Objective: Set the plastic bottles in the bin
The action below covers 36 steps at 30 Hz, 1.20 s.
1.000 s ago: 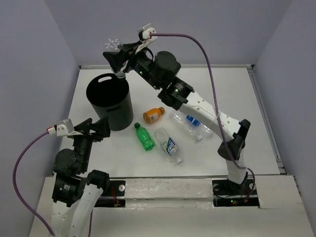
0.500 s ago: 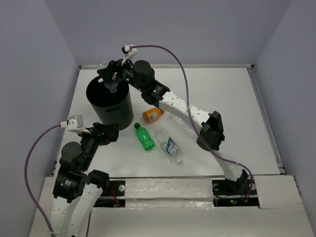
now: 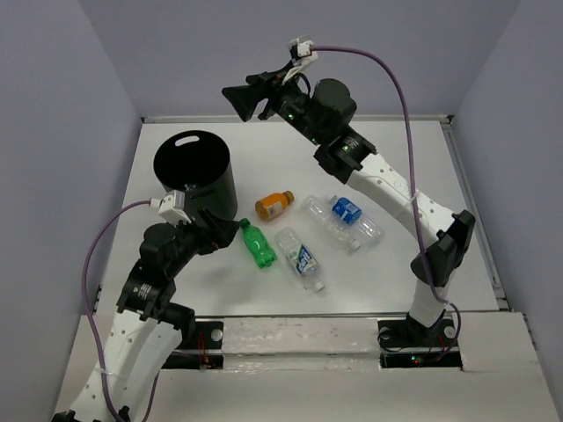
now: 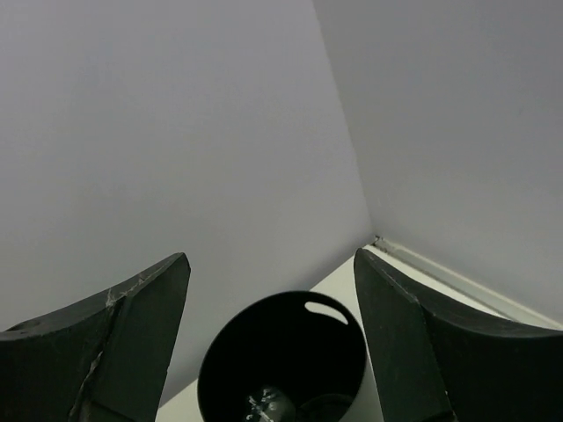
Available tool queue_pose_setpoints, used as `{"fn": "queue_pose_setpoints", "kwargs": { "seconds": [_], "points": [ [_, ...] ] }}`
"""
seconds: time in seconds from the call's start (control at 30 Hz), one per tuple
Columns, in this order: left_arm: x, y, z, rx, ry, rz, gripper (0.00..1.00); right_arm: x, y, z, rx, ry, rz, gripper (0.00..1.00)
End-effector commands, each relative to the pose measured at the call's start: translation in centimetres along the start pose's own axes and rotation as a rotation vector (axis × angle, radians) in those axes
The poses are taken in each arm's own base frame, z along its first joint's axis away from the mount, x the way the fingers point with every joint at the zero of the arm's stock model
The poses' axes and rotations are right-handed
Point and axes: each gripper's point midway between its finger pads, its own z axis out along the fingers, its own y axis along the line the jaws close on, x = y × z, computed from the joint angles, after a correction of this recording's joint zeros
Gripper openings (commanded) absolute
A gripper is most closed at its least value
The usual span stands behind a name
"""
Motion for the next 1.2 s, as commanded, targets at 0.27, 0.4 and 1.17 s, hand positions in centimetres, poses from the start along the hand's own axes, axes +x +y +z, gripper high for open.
{"fn": "queue_pose_setpoints", "kwargs": {
  "seconds": [0.27,0.4,1.17],
  "points": [
    [1.2,1.1,2.8,-0.121,0.006,-0.026,0.99,4.7,-1.7,-7.6,0.053,0.186,-0.051,0.80],
    [2.9,2.1,4.3,-0.231,-0.013,-0.040,0.99,10.4,-3.3,-13.0,0.115,0.305,-0.002,0.78],
    [8.2,4.6,11.1,-0.497,-0.067,0.019,0.97,15.9,-2.4,-24.8,0.094,0.472,0.048,0.79]
  ]
}}
